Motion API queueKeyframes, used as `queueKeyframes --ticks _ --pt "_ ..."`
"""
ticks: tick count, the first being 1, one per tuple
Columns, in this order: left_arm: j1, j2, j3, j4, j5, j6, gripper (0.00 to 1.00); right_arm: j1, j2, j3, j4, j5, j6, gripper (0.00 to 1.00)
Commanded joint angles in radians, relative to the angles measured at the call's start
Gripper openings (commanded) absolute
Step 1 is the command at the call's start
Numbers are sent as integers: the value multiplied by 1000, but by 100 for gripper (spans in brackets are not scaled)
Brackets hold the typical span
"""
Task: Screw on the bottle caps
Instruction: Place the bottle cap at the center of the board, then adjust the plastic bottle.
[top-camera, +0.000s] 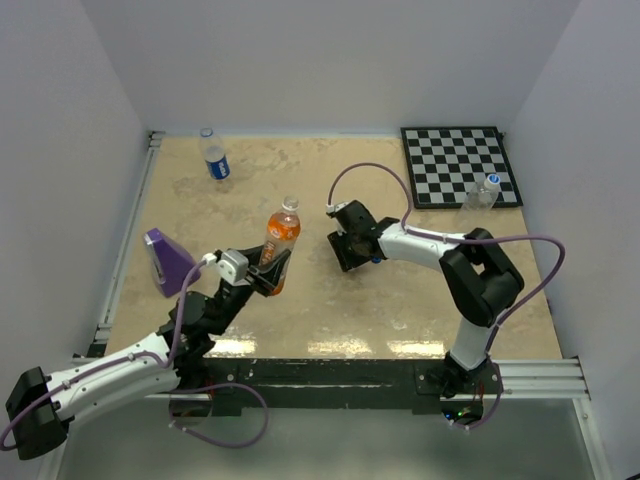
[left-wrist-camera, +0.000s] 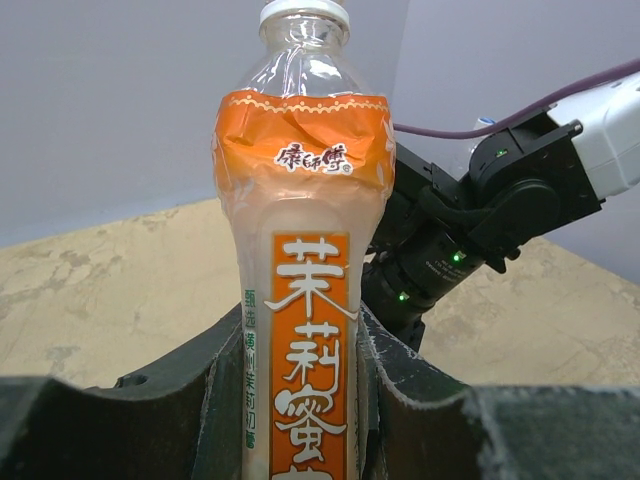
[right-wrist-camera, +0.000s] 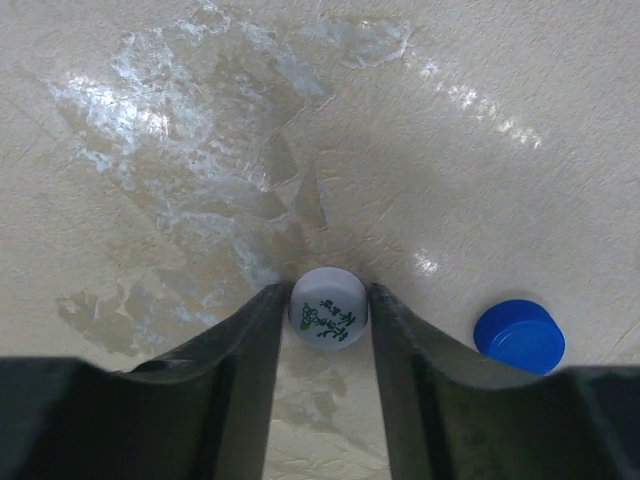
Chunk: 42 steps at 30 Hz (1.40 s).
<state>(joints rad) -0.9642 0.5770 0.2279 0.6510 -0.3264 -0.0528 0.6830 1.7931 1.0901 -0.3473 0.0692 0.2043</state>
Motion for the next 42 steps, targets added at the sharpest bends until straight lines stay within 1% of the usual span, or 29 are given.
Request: queueKeyframes --ticks 1,2,4,7,9,12,14,17,20,23,26,28,31,36,42 --pt "2 14 44 22 33 -22 0 6 -59 -2 16 20 10 55" --pt "2 15 44 19 36 -21 0 6 -93 -1 18 11 12 63" --pt "2 14 44 21 41 -18 0 6 -158 19 2 -21 15 72" --pt "2 15 50 10 35 -9 0 4 -297 50 -2 -66 9 83" --pt "4 18 54 -1 27 7 0 -3 -398 71 14 -135 3 88" --pt "4 23 62 -7 26 16 0 -10 -558 88 92 -238 10 96" --pt "4 32 68 -8 30 24 0 -13 -639 105 145 -308 30 98" --pt "4 49 79 -8 49 30 0 -14 -715 128 217 -411 69 98" --pt "4 64 93 -2 67 36 0 -14 -733 139 284 -477 131 98" --pt "4 76 103 9 85 39 0 -14 -719 136 338 -506 199 98" --pt "4 89 113 27 98 36 0 -14 -693 125 341 -523 221 98" --pt "4 99 117 42 110 34 0 -16 -681 113 379 -529 239 98" --pt "4 121 128 64 127 33 0 -16 -660 88 412 -572 270 95" --pt "5 158 143 84 144 31 0 -13 -643 53 458 -597 293 91" --pt "4 187 160 99 168 34 0 -13 -615 30 499 -626 308 80"
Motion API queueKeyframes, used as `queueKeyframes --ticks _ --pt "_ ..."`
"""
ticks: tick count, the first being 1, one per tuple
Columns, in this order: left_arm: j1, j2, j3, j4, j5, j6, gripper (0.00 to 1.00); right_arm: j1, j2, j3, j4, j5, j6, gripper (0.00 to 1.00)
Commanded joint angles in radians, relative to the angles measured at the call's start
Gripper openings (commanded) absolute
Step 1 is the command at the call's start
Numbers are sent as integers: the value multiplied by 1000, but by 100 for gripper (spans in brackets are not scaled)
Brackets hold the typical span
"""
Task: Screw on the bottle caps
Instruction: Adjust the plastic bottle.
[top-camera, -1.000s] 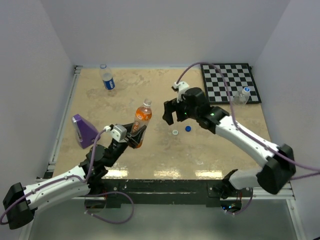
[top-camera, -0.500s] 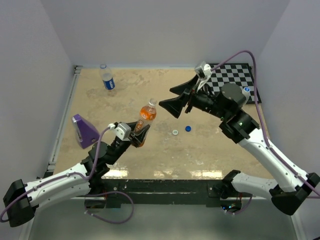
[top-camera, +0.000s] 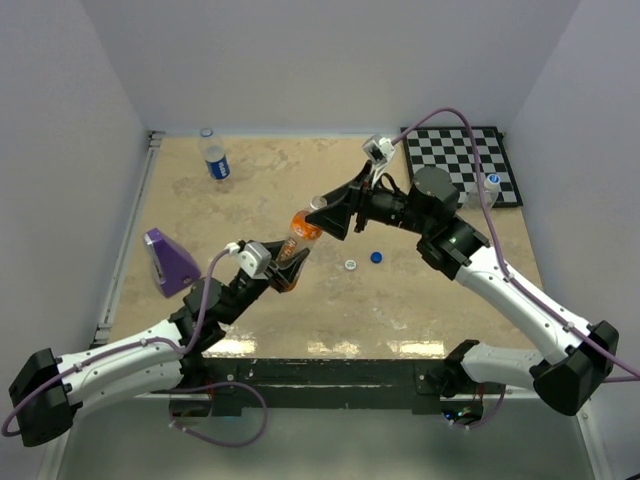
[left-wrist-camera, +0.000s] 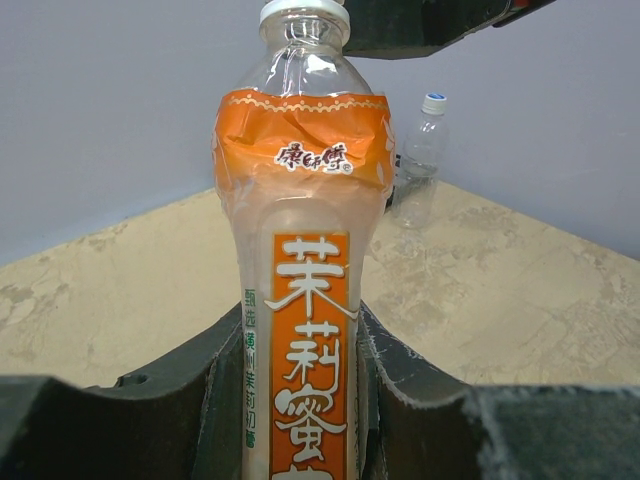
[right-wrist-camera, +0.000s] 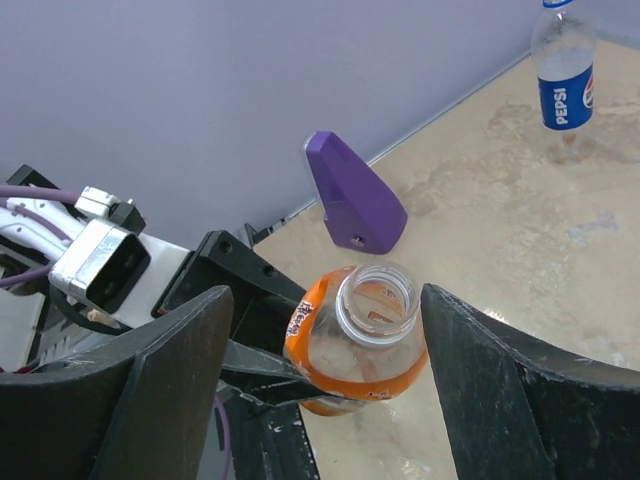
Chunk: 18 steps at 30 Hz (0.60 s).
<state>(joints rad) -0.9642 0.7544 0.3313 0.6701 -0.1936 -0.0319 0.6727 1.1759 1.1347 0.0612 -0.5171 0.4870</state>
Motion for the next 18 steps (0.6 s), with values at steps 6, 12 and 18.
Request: queueKeyframes --ticks 6,12,18 --pt "4 14 68 82 46 13 0 -2 24 -23 100 -58 28 58" --pt "4 19 93 31 66 21 17 -4 18 -6 75 -47 -14 10" --pt "4 59 222 -245 128 82 69 -2 21 37 5 -47 -105 0"
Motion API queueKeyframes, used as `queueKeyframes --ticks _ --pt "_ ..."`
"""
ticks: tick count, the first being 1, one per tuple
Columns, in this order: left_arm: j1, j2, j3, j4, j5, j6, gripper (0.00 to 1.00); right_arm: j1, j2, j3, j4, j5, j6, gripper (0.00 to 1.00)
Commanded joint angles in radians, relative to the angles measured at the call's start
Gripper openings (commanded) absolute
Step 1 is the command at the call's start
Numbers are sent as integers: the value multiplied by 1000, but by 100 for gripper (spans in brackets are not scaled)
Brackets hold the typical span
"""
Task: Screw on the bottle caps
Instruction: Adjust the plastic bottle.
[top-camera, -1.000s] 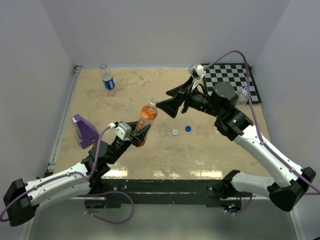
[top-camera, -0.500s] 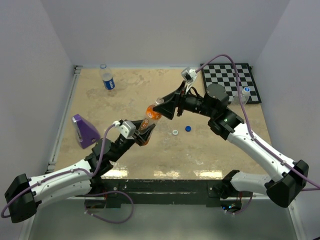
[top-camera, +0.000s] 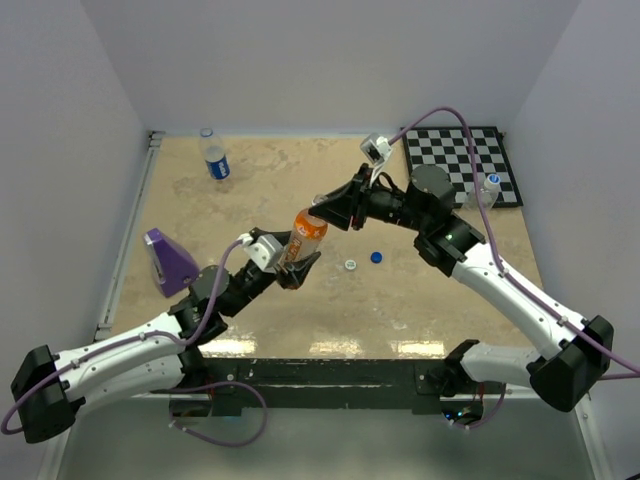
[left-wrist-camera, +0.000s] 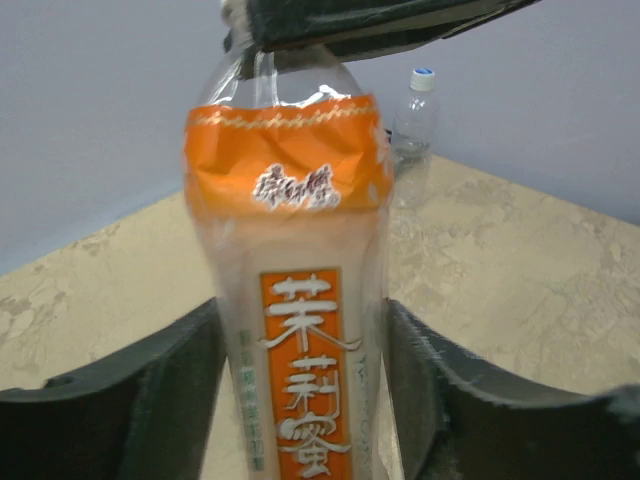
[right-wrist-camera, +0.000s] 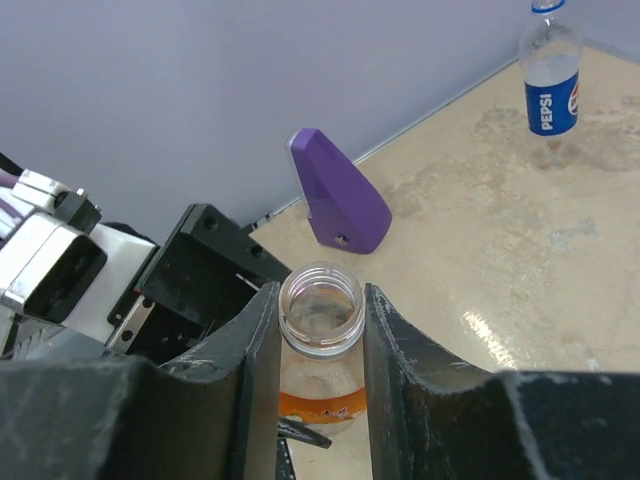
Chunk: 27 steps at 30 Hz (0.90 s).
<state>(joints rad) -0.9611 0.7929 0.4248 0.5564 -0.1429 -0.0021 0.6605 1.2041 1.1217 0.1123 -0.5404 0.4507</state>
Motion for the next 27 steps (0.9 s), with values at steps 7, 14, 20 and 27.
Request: queueKeyframes --ticks 7,14,20,27 --pt "2 77 252 -306 28 83 76 11 -3 82 -88 -41 -113 0" --pt "5 132 308 -369 51 62 71 14 -12 81 -94 -64 -139 0" --pt "21 160 313 -385 95 27 67 16 -15 87 -95 -81 -159 0" --pt "58 184 284 -345 172 -27 65 16 -28 79 -71 -110 -149 0"
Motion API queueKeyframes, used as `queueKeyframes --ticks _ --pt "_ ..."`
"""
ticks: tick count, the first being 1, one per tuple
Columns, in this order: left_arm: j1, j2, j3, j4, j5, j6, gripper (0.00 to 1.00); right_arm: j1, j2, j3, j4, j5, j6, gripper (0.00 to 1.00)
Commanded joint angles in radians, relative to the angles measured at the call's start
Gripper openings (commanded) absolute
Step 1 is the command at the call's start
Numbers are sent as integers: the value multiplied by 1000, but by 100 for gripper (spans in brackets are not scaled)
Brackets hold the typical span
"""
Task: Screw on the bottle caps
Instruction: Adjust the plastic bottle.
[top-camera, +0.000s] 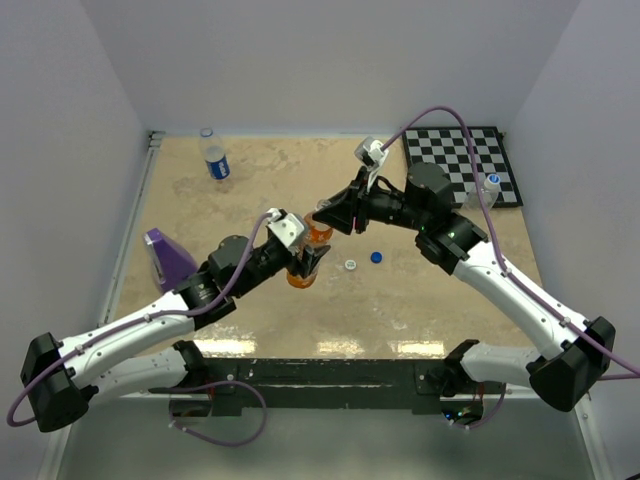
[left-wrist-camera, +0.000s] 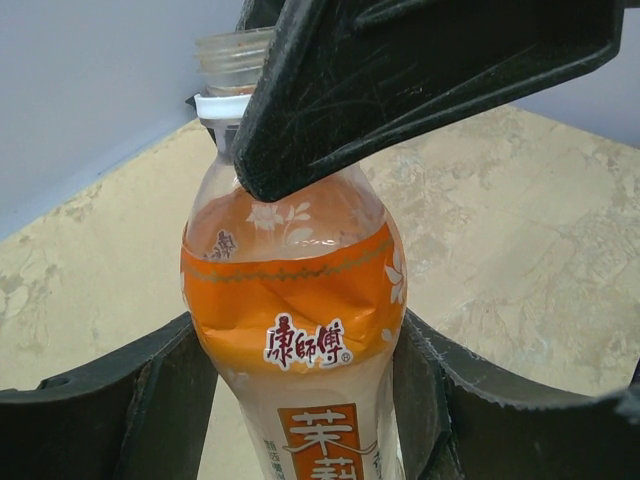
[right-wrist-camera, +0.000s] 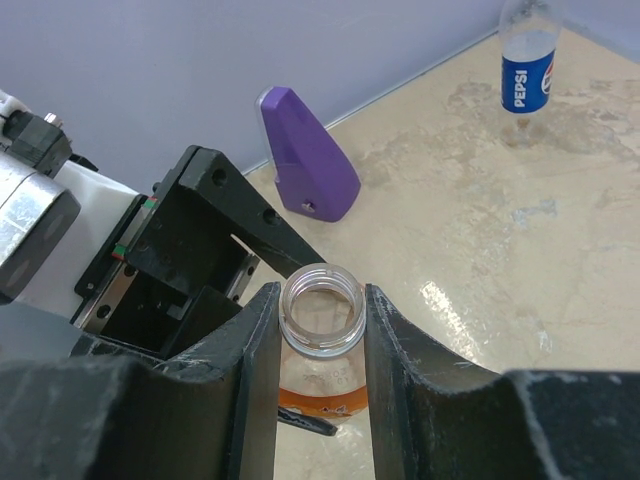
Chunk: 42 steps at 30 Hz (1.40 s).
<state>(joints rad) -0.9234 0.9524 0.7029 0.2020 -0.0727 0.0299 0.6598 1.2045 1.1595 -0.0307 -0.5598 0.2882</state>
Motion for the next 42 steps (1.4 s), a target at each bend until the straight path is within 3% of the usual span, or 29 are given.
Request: queueKeyframes --ticks 1,24,42 --pt "27 29 -2 20 112 -64 66 17 -33 40 74 -89 14 0" --pt "46 42 -95 86 195 -76 77 17 -71 46 87 -38 32 0" --pt "58 -34 -125 160 211 -105 76 17 -59 31 87 -68 20 0"
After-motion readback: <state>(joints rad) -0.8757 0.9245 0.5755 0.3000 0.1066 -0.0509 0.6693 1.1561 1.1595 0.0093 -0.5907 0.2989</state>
